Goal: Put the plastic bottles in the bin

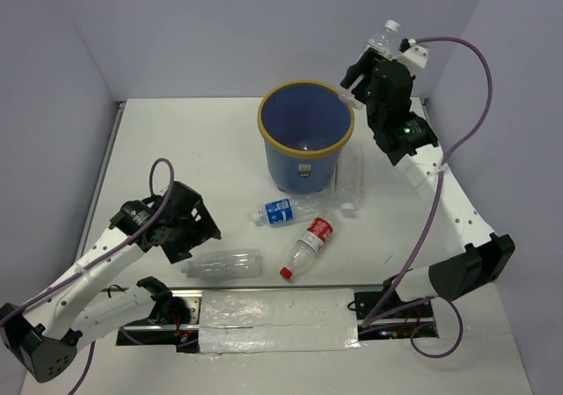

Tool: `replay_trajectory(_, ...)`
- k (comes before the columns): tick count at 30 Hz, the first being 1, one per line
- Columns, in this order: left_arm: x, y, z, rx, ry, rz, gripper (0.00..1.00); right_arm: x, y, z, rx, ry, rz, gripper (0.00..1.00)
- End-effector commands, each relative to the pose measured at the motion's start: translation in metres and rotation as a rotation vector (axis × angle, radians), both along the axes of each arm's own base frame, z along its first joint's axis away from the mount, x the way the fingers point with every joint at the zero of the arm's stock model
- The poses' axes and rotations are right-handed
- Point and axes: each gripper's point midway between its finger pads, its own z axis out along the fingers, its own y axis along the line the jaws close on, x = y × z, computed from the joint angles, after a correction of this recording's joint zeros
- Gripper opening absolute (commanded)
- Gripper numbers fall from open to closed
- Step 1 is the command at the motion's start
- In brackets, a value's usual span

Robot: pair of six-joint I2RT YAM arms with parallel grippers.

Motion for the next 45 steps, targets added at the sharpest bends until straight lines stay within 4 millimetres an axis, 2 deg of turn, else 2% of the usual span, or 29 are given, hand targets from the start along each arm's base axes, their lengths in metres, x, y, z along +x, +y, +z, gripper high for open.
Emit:
replay_trajectory(1, -0.020, -0.013, 0.001, -0.102, 0.073, -0.004, 0.99, 0.000, 0.028, 0.003, -0.115, 0.012, 0.016, 0.49)
replay_trajectory(2, -0.021, -0.016, 0.000, -0.128, 0.071, 0.002, 0.99, 0.000, 0.037, 0.002, -0.128, 0.015, 0.029, 0.50)
replay_trajectory(3, -0.025, -0.016, -0.010, -0.132, 0.095, 0.006, 0.99, -0.001, 0.047, 0.003, -0.153, 0.016, 0.048, 0.52)
replay_trajectory(4, -0.025, -0.018, -0.014, -0.141, 0.098, 0.014, 0.99, -0.002, 0.068, -0.006, -0.177, 0.036, 0.082, 0.54)
replay_trajectory(7, -0.022, -0.031, -0.021, -0.203, 0.110, 0.014, 0.99, -0.004, 0.079, -0.021, -0.219, 0.075, 0.078, 0.75)
replay_trajectory(8, -0.016, -0.037, -0.021, -0.223, 0.094, 0.013, 0.99, -0.006, 0.083, -0.025, -0.223, 0.083, 0.085, 0.86)
replay_trajectory(11, -0.012, -0.041, -0.031, -0.229, 0.105, 0.027, 0.99, -0.012, 0.078, -0.027, -0.215, 0.091, 0.046, 0.94)
replay_trajectory(14, -0.013, -0.046, -0.044, -0.239, 0.142, 0.034, 0.99, -0.018, 0.073, -0.014, -0.223, 0.068, 0.030, 0.96)
replay_trajectory(17, -0.012, -0.049, -0.056, -0.248, 0.165, 0.054, 0.99, -0.030, 0.068, 0.012, -0.213, 0.020, 0.028, 0.97)
replay_trajectory(18, -0.009, -0.051, -0.057, -0.255, 0.156, 0.056, 0.99, -0.038, 0.064, 0.026, -0.198, -0.009, 0.032, 0.97)
replay_trajectory(21, -0.004, -0.052, -0.062, -0.246, 0.157, 0.081, 0.99, -0.055, 0.055, 0.051, -0.172, -0.066, 0.038, 0.98)
replay_trajectory(25, 0.007, -0.054, -0.071, -0.230, 0.156, 0.116, 0.99, -0.074, 0.043, 0.072, -0.151, -0.117, 0.039, 1.00)
replay_trajectory(29, 0.024, -0.056, -0.084, -0.206, 0.126, 0.147, 0.99, -0.089, 0.033, 0.081, -0.134, -0.147, 0.042, 1.00)
replay_trajectory(31, 0.032, -0.058, -0.092, -0.179, 0.122, 0.142, 0.99, -0.094, 0.031, 0.080, -0.134, -0.147, 0.050, 1.00)
replay_trajectory(33, 0.050, -0.062, -0.092, -0.166, 0.080, 0.141, 0.99, -0.100, 0.028, 0.079, -0.135, -0.146, 0.058, 1.00)
replay_trajectory(34, 0.052, -0.063, -0.099, -0.139, 0.094, 0.138, 0.99, -0.102, 0.027, 0.078, -0.134, -0.144, 0.059, 1.00)
replay_trajectory(38, 0.064, -0.068, -0.105, -0.105, 0.111, 0.129, 0.99, -0.111, 0.022, 0.074, -0.134, -0.137, 0.065, 1.00)
replay_trajectory(41, 0.068, -0.066, -0.107, -0.075, 0.115, 0.132, 0.88, -0.114, 0.019, 0.069, -0.135, -0.127, 0.062, 1.00)
replay_trajectory(42, 0.067, -0.060, -0.104, -0.043, 0.110, 0.141, 0.77, -0.115, 0.017, 0.068, -0.132, -0.128, 0.058, 1.00)
replay_trajectory(44, 0.073, -0.055, -0.087, -0.027, 0.067, 0.143, 0.67, -0.117, 0.015, 0.067, -0.134, -0.122, 0.055, 1.00)
replay_trajectory(45, 0.072, -0.042, -0.073, 0.014, 0.030, 0.157, 0.58, -0.119, 0.014, 0.068, -0.133, -0.126, 0.055, 1.00)
